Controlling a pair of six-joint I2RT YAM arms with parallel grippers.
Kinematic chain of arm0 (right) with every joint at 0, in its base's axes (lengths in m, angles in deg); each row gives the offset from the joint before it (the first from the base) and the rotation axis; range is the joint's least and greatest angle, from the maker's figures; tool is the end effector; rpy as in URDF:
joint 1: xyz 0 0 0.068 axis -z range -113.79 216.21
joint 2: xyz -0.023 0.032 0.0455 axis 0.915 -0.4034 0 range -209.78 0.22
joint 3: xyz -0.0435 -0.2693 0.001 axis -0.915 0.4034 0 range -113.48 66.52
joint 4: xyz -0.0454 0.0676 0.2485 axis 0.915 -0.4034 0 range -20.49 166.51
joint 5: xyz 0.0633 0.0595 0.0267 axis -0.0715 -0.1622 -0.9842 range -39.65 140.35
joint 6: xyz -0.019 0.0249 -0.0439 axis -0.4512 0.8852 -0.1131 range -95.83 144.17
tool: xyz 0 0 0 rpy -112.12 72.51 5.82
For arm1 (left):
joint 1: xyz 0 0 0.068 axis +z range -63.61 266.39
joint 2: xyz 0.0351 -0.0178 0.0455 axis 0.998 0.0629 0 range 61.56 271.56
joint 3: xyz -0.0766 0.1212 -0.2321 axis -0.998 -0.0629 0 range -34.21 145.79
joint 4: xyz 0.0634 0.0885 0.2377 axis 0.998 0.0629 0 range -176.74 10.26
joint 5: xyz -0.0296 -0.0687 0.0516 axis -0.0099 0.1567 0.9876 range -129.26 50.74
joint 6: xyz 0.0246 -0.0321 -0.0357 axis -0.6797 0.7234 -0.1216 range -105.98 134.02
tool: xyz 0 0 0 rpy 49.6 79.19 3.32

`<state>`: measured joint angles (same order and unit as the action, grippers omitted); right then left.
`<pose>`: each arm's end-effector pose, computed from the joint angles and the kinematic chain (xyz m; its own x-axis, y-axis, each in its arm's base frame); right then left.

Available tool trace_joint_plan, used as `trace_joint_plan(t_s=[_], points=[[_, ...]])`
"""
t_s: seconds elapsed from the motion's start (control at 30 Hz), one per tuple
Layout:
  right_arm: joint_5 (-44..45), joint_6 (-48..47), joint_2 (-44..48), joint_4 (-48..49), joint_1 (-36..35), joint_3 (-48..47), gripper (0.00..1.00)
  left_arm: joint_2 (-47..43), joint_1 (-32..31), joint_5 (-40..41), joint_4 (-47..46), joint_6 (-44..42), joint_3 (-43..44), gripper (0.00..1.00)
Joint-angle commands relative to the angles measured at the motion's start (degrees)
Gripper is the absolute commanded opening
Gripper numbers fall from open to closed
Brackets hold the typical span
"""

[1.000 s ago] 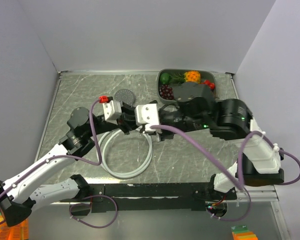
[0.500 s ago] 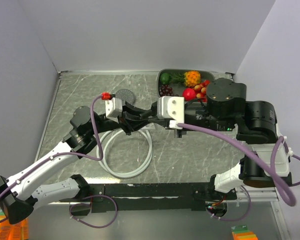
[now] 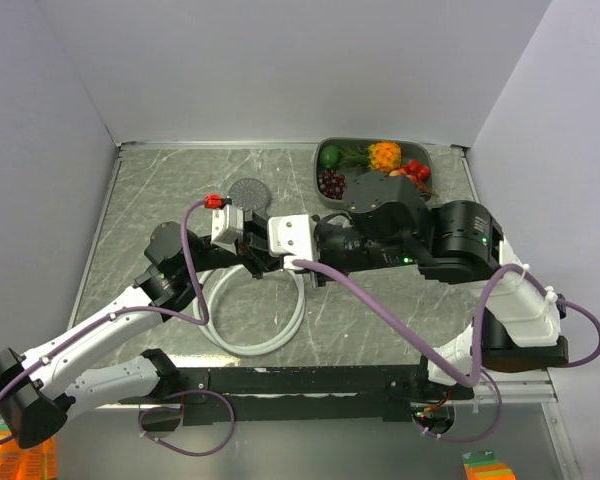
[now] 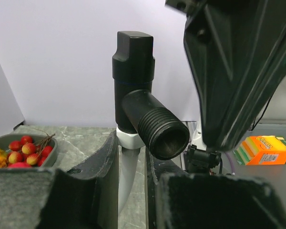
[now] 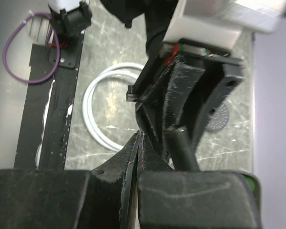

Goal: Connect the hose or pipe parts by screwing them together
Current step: Install the adaptor on the pipeline.

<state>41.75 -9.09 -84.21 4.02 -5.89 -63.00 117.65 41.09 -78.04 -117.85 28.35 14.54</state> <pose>0.0630 0.2127 0.5418 0.4201 -0.4636 -0.7801 -0.8985 -0.0917 -0.4293 0.1365 -0.1695 0.4018 0.0377 -0.3125 -0.9492 0.9977 0.0655 0.0181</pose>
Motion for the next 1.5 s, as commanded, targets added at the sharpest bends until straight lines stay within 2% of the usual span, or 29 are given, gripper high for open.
trace_joint_plan(t_s=[0.0,0.27,0.6,0.77,1.0,1.2,1.47], points=[[0.51,1.17,0.75,1.73,1.25,1.98,0.00,-0.99,-0.05,-0.41,-5.54,0.09,1.43,0.01],[-0.97,0.91,2.77,7.01,4.24,6.29,0.00,-1.87,-0.14,-2.95,-5.97,-0.18,0.38,0.01],[-7.74,-0.67,3.47,5.16,8.72,4.71,0.00,-3.10,-0.67,-7.27,-4.92,-2.81,-1.64,0.01],[-6.78,-0.58,2.77,5.52,9.25,4.27,0.00,-3.10,-1.02,-7.53,-4.57,-3.69,-1.91,0.01],[-2.74,1.88,0.84,6.74,9.17,4.18,0.00,-2.84,-1.55,-5.87,-3.60,-5.10,-1.64,0.01],[6.57,6.27,1.10,15.09,6.62,10.06,0.00,-2.66,-1.55,-2.61,-1.32,-6.24,-1.03,0.01],[20.17,9.96,3.65,27.56,4.95,18.85,0.00,-3.18,-1.55,-2.61,0.44,-7.03,-0.50,0.01]])
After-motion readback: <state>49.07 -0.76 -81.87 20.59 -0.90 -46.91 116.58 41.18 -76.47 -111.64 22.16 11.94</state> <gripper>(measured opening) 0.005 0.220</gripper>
